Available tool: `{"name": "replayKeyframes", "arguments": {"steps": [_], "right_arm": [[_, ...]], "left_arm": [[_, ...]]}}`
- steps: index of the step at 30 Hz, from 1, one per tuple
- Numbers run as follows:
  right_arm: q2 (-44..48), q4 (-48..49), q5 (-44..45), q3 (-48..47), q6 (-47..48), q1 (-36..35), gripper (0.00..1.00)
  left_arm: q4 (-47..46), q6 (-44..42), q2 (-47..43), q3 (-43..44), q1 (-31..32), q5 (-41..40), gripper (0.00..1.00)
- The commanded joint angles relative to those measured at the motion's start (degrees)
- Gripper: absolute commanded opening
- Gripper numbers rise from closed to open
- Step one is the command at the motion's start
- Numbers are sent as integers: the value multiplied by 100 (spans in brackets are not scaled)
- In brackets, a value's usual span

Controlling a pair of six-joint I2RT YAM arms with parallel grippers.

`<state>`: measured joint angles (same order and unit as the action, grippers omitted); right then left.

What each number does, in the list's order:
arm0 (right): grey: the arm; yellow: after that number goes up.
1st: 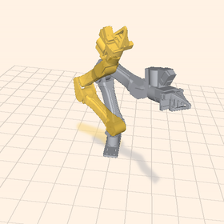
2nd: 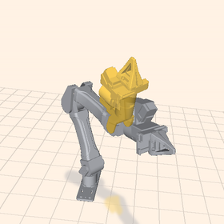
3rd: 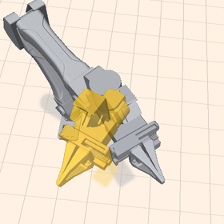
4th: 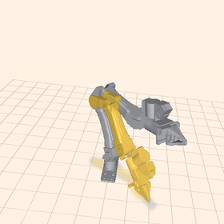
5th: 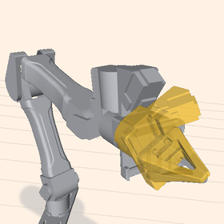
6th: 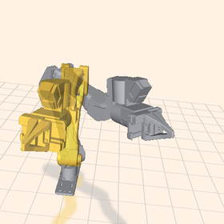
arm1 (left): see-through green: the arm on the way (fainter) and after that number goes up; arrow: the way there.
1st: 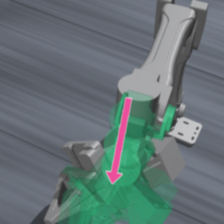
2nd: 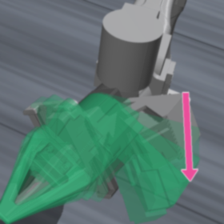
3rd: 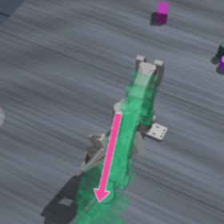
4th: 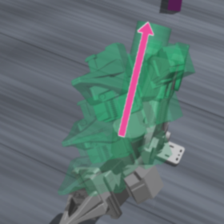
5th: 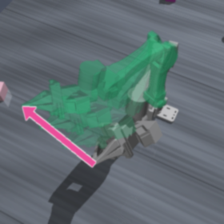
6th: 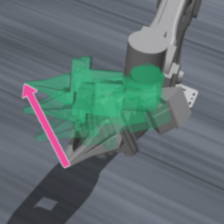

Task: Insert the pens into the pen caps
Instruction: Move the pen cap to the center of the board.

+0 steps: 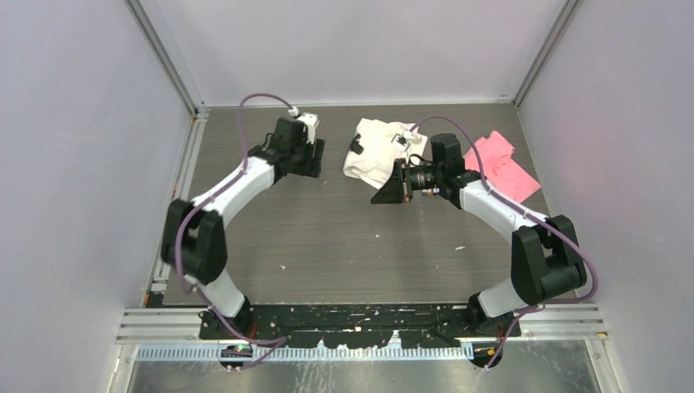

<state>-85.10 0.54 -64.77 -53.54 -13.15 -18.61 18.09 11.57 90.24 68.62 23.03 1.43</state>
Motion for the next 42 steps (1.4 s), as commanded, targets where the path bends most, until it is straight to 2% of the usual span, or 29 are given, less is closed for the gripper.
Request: {"name": "replayKeyframes", "arguments": {"steps": [1, 5, 8, 11, 14, 16, 17, 20, 33, 42], "right_arm": [[261, -226, -169, -305, 174, 48, 1], [329, -247, -231, -306, 171, 92, 1], [368, -252, -274, -315, 156, 88, 1], [369, -215, -319, -315, 129, 92, 1], [354, -154, -364, -315, 27, 91, 1], [351, -125, -382, -315, -4, 93, 1], [359, -124, -386, -315, -10, 93, 1], [360, -86, -420, -315, -48, 86, 1], [343, -80, -441, -333, -121, 90, 1], [407, -80, -445, -333, -118, 112, 1]], "left_arm": [[2108, -1401, 1108, 1165, -17, -1035, 63], [1998, -2310, 1677, 1645, -105, -1245, 64], [1628, -3190, 1915, 1628, -225, -873, 66], [1440, -3448, 2091, 1730, -409, -579, 65], [1592, -3557, 2473, 2198, -662, -194, 62], [2020, -3540, 2850, 2731, -828, 296, 52], [2257, -3447, 3047, 3064, -905, 457, 50], [2849, -3351, 3567, 3774, -1073, 749, 49], [3347, -3658, 4067, 4483, -1186, 1082, 48], [3810, -3775, 4595, 5138, -1195, 1041, 39]]}}
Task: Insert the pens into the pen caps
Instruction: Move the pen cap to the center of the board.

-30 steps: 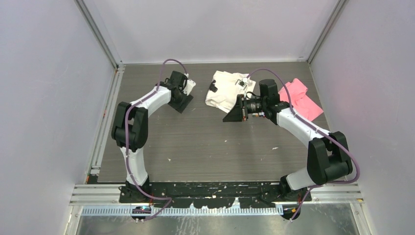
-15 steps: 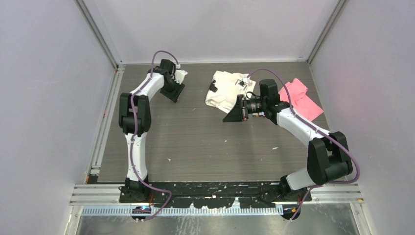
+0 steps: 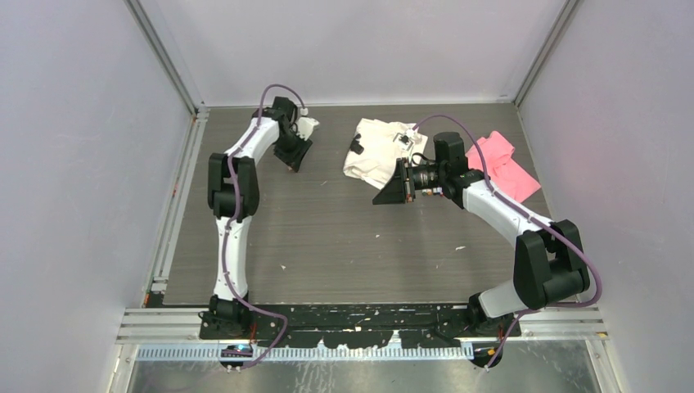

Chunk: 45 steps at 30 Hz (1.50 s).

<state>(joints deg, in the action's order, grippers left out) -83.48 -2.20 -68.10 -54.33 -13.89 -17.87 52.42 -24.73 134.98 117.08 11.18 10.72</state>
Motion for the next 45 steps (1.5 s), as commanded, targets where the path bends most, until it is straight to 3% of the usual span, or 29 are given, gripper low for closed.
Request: {"name": "replayKeyframes", "arguments": {"steps": [1, 3, 9, 13, 17, 22, 25, 27, 29, 37, 39, 41, 45], "right_arm": [[245, 193, -116, -258, -51, 41, 1], [252, 193, -116, -257, -58, 46, 1], [258, 193, -150, -271, -55, 44, 1], [288, 193, -175, -272, -58, 46, 1], [358, 193, -195, -255, -8, 40, 1], [609, -134, -421, -355, 477, 117, 1], [887, -1454, -539, -736, 1725, 220, 1], [1022, -2685, -440, -1059, 2929, 254, 1], [1081, -3362, -371, -1270, 3518, 295, 1], [1089, -3463, -507, -1274, 3582, 446, 1], [1082, -3456, -512, -1274, 3583, 449, 1], [1078, -3463, -529, -1274, 3578, 449, 1], [1065, -3471, -555, -1273, 3581, 447, 1]], "left_arm": [[400, -165, 147, 316, -12, 110, 36], [474, -185, 195, 368, -11, 158, 31], [465, 147, 119, 187, 30, 407, 1], [137, 427, -353, -525, 386, 163, 1], [-496, 764, -1309, -1845, 859, 39, 0], [-1097, 183, -2605, -3686, 1622, 211, 1], [-918, -574, -2986, -4452, 1951, 535, 1], [-1042, -1093, -3167, -4953, 2249, 441, 0], [-1104, -1517, -3218, -5174, 2611, 343, 1], [-1126, -1512, -2770, -4998, 2767, -486, 9], [-1339, -1368, -2857, -5017, 2769, -573, 19], [-1572, -1210, -3025, -5063, 2769, -646, 35], [-1884, -1004, -3378, -5117, 2721, -872, 41]]}}
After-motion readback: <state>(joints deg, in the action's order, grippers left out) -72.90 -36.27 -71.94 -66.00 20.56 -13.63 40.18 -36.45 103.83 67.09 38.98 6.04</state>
